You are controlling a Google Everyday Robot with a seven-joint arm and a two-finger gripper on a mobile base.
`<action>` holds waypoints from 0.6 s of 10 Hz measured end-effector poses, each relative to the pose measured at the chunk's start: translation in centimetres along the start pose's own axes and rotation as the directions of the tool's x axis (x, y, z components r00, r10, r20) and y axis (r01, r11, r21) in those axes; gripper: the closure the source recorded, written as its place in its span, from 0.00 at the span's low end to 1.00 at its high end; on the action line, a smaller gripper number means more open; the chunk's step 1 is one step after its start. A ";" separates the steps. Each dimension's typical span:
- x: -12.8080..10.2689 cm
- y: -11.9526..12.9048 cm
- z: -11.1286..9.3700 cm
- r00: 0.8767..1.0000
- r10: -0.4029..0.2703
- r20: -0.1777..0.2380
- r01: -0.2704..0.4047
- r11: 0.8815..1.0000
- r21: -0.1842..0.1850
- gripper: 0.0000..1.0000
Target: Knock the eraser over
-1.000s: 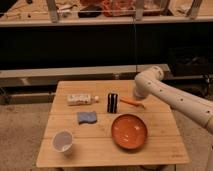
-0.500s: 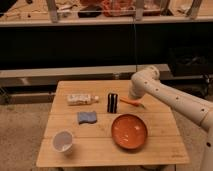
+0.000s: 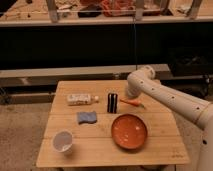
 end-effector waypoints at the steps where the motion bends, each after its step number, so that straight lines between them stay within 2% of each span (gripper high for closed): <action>1: -0.9 -0.3 0.1 1.000 -0.014 0.004 0.014 1.000 0.003 1.00; 4: -1.8 -0.2 -0.1 0.998 -0.058 0.012 0.058 0.998 0.009 1.00; 6: -4.2 -0.4 -0.1 0.995 -0.090 0.032 0.090 0.996 0.013 1.00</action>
